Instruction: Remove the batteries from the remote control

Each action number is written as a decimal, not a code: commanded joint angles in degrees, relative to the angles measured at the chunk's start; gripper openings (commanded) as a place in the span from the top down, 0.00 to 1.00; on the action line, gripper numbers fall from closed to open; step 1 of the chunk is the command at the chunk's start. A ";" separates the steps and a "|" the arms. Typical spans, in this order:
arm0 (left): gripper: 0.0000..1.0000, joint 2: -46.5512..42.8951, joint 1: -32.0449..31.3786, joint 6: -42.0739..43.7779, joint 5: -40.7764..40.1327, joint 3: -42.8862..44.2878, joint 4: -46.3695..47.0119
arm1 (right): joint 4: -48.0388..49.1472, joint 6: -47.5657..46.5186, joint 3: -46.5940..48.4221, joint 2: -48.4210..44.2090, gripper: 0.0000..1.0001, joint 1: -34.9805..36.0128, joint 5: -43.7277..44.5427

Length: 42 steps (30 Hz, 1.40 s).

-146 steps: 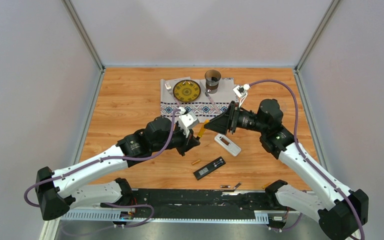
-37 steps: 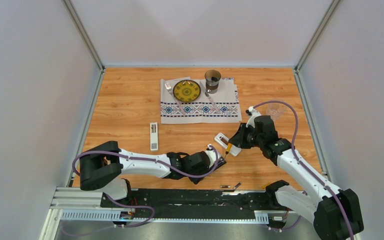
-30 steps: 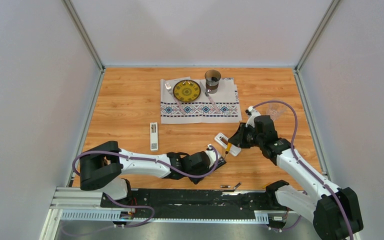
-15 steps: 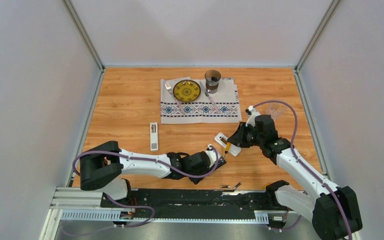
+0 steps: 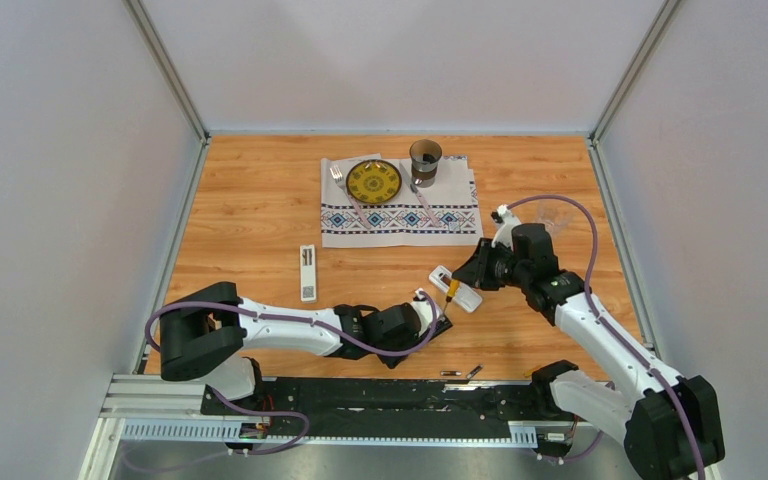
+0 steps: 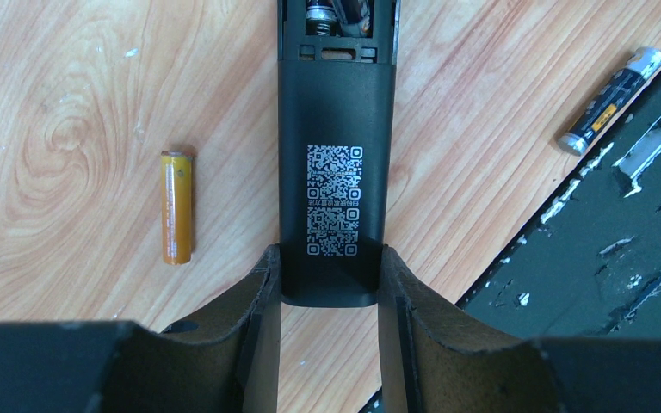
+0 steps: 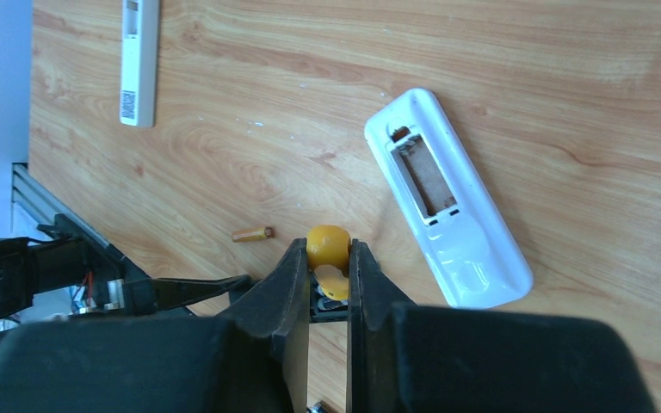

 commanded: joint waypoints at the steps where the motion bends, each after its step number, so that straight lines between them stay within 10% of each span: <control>1: 1.00 3.09 -0.12 -1.33 1.47 -0.88 0.37 | -3.31 4.37 2.21 -1.05 1.00 1.16 -9.93; 42: 0.97 3.62 -0.12 -1.24 0.41 0.00 -2.08 | -3.84 -3.80 6.78 1.32 1.00 1.24 13.54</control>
